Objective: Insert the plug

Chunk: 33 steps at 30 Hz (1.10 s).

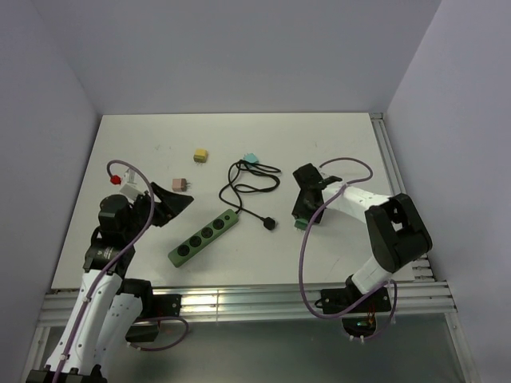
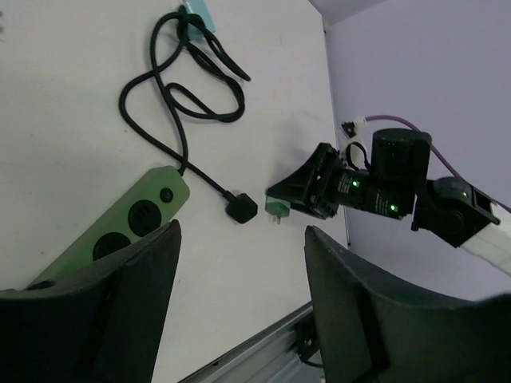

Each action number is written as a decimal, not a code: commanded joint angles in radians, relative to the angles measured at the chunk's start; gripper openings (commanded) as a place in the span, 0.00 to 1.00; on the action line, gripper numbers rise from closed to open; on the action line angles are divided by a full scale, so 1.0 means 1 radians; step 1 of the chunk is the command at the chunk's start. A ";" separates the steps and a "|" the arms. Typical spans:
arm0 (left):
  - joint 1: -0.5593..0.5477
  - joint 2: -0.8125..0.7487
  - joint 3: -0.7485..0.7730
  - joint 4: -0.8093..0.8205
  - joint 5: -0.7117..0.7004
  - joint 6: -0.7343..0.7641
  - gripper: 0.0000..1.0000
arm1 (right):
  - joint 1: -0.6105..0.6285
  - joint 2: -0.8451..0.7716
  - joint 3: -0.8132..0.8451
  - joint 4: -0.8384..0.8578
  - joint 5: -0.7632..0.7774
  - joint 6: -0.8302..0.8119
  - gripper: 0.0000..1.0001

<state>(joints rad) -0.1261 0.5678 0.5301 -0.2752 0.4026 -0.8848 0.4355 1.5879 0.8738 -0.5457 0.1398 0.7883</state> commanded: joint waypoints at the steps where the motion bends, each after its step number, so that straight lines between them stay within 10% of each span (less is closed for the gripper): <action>1: -0.004 0.018 0.002 0.134 0.166 0.014 0.68 | 0.017 -0.055 -0.024 0.059 -0.023 0.002 0.27; 6: -0.101 0.047 -0.015 0.266 0.167 0.001 0.63 | 0.022 -0.247 -0.097 0.147 -0.135 0.066 0.00; 19: -0.631 0.170 0.015 0.453 -0.223 0.012 0.64 | 0.261 -0.689 -0.108 0.257 -0.204 0.422 0.00; 33: -0.983 0.294 0.071 0.470 -0.571 0.047 0.67 | 0.425 -0.686 -0.068 0.280 -0.094 0.457 0.00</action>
<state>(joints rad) -1.0836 0.8394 0.5438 0.1745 -0.0650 -0.8600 0.8413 0.9092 0.7540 -0.3168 -0.0067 1.2293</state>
